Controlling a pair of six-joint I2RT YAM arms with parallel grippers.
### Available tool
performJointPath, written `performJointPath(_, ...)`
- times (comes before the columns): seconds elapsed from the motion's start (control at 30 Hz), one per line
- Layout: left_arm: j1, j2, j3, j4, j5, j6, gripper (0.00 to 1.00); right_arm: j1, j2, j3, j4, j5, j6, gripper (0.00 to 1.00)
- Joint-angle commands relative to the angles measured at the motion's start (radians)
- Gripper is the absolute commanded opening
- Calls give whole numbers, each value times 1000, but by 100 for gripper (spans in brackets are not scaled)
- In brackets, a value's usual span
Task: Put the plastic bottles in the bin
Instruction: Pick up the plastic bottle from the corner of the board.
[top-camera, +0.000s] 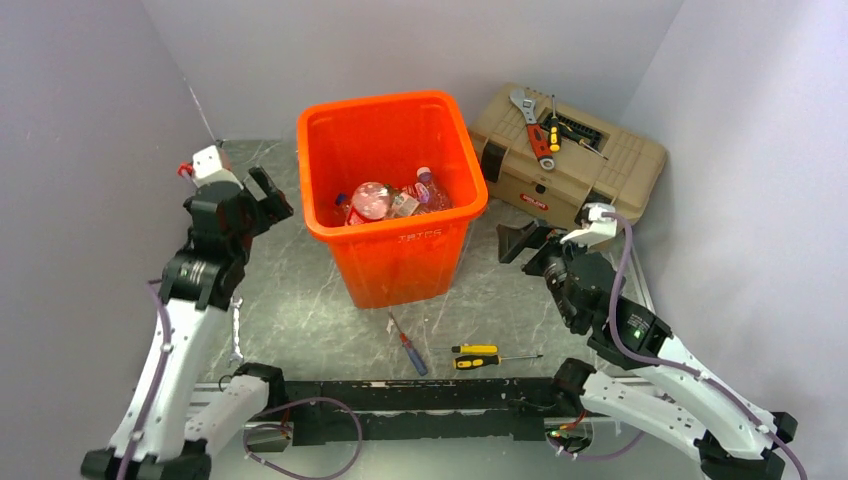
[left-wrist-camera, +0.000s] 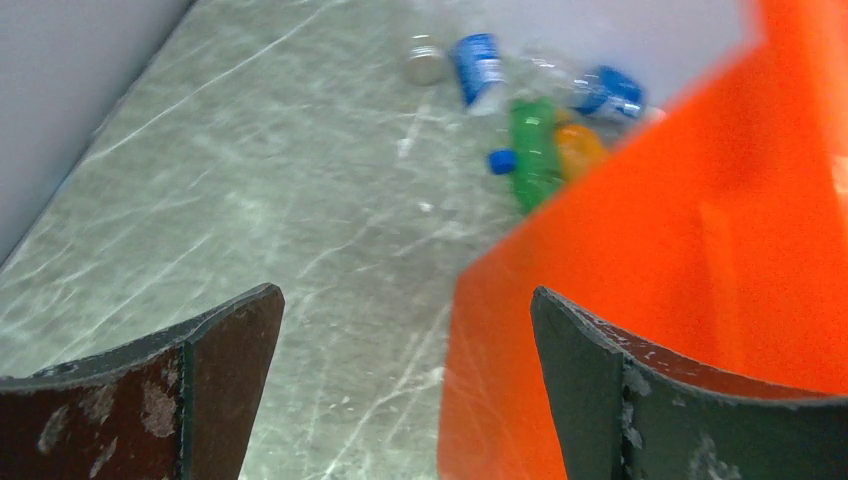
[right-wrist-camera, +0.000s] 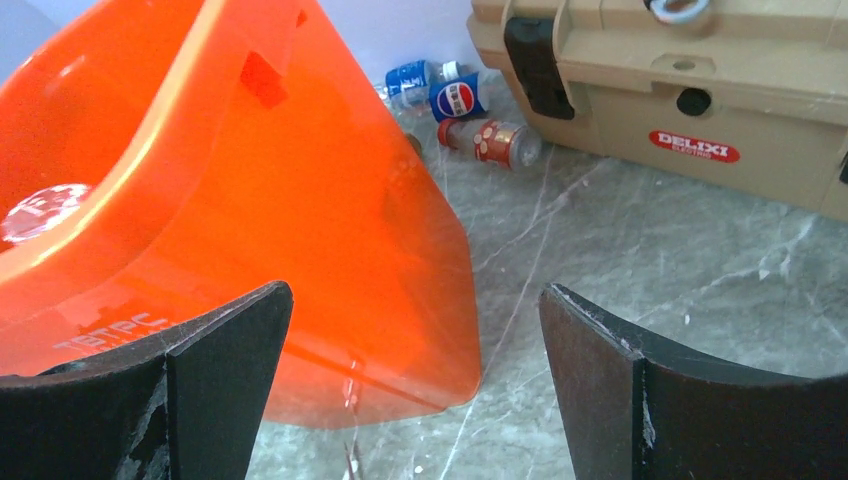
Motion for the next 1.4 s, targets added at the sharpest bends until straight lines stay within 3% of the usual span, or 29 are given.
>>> performJointPath(0.0,250,129,84,-36,195,-127,100,-2,-53,-41,4,-37,64,98)
performJointPath(0.07,398,215,101,-18,326,-184,99,-2,-85,-76,17,-55,74,99)
performJointPath(0.2,485,397,115,97,406,-245,99,-2,-156,-177,73,-86,98,99)
performJointPath(0.4,482,753,253,351,495,-206,99,-2,-260,-335,146,-160,142,99)
performJointPath(0.5,463,922,339,500,586,-107,100,-2,-291,-379,159,-183,127,99)
performJointPath(0.7,402,1266,652,484,650,16,99,-2,-294,-402,158,-194,70,99)
performJointPath(1.07,366,1511,872,446,462,85,100,-2,-285,-398,168,-162,0,99)
performJointPath(1.37,354,1625,995,380,497,95,100,-2,-228,-389,204,-160,-12,99)
